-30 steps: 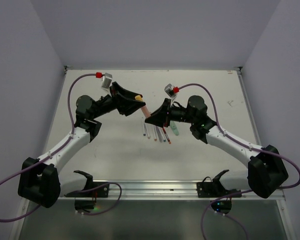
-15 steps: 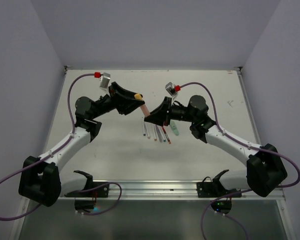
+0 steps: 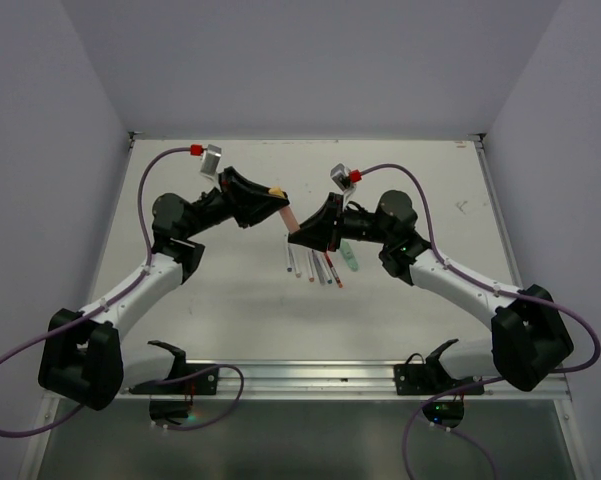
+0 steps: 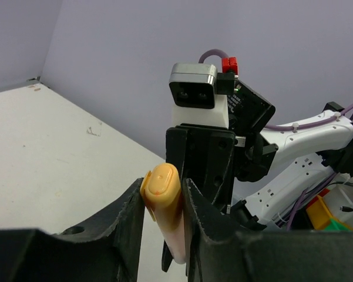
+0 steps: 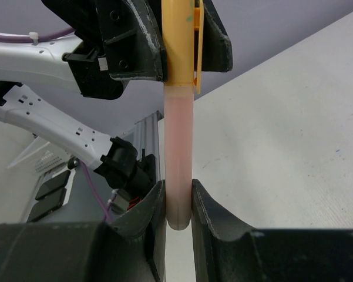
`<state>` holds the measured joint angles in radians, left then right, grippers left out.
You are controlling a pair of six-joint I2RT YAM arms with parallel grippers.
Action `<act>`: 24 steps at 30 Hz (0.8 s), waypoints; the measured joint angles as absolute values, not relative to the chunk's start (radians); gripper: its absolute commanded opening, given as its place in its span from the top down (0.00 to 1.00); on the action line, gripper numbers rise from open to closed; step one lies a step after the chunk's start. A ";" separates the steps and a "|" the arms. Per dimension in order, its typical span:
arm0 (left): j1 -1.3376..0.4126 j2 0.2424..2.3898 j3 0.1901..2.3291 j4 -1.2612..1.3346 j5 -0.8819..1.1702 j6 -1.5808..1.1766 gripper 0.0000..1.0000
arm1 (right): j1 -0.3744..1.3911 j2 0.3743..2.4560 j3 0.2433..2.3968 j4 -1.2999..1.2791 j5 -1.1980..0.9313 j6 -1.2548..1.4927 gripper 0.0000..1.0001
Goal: Open the pen caps
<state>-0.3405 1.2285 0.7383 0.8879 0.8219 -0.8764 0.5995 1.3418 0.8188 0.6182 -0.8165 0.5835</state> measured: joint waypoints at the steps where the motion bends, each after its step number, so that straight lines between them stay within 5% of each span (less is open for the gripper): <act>1: -0.340 1.229 0.738 0.890 0.820 -0.879 0.77 | 0.599 1.342 0.819 0.622 -0.822 0.583 1.00; 5: -0.342 1.227 0.738 0.895 0.820 -0.898 0.90 | 0.599 1.353 0.819 0.632 -0.833 0.577 0.98; 10: -0.342 1.222 0.738 0.875 0.820 -0.886 1.00 | 0.599 1.357 0.819 0.632 -0.841 0.575 0.58; 13: -0.342 1.206 0.738 0.833 0.820 -0.839 1.00 | 0.597 1.357 0.827 0.589 -0.849 0.568 0.44; 24: -0.342 1.185 0.738 0.791 0.816 -0.810 1.00 | 0.596 1.421 0.963 0.536 -0.859 0.543 0.44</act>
